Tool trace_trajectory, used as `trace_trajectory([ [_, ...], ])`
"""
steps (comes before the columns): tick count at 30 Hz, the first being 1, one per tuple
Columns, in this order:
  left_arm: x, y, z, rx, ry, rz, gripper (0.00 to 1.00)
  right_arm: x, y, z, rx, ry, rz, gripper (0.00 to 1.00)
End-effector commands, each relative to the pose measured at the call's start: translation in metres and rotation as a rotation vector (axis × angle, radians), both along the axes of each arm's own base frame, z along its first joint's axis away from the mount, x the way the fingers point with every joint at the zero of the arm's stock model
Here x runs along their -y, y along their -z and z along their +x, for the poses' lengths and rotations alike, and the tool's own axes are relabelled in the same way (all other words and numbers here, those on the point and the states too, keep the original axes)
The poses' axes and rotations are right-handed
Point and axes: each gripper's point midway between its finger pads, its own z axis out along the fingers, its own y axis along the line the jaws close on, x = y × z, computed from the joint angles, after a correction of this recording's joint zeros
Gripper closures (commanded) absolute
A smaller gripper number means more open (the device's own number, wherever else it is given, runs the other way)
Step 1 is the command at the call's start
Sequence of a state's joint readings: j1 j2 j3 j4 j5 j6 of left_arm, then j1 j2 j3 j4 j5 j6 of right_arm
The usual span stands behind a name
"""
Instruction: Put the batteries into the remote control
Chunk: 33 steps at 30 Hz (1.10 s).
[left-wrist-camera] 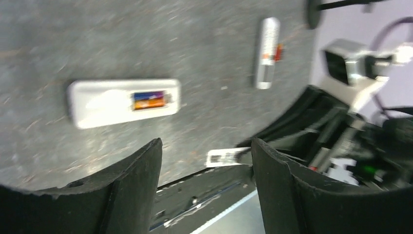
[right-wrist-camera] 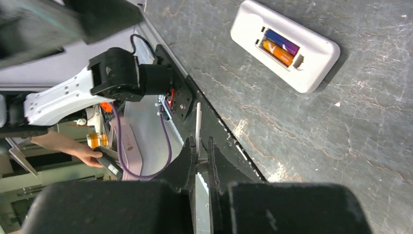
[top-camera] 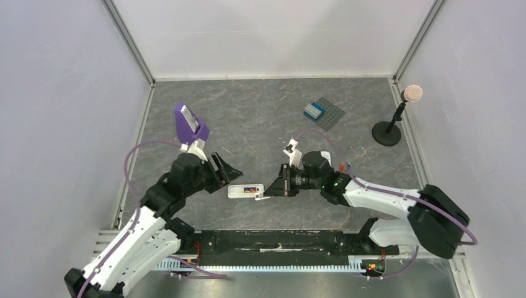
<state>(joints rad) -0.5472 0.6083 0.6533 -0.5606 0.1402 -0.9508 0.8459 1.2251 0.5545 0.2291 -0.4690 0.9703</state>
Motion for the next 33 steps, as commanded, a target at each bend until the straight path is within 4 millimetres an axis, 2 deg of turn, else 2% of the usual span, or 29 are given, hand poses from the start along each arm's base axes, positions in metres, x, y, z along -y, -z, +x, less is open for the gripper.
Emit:
trace_trajectory([
  [1,-0.009,0.047,0.007,-0.120,-0.122,0.014,0.28,-0.026,-0.012,0.022,0.037,0.073,0.120,1.00],
  [4,-0.018,0.068,0.011,-0.153,-0.186,0.058,0.28,-0.036,-0.001,0.033,0.017,0.098,0.109,1.00],
  [9,-0.028,0.083,0.019,-0.159,-0.219,0.138,0.31,-0.050,0.022,0.045,-0.021,0.106,0.073,1.00],
  [16,-0.027,0.104,0.023,-0.204,-0.178,0.207,0.46,-0.068,0.028,0.056,-0.041,0.098,0.088,1.00],
  [26,-0.018,0.119,0.025,-0.240,-0.139,0.161,0.53,-0.068,0.056,0.062,-0.089,0.130,-0.001,1.00],
  [33,-0.008,0.125,0.023,-0.252,-0.103,0.117,0.55,-0.063,0.070,0.058,-0.102,0.124,-0.046,1.00],
])
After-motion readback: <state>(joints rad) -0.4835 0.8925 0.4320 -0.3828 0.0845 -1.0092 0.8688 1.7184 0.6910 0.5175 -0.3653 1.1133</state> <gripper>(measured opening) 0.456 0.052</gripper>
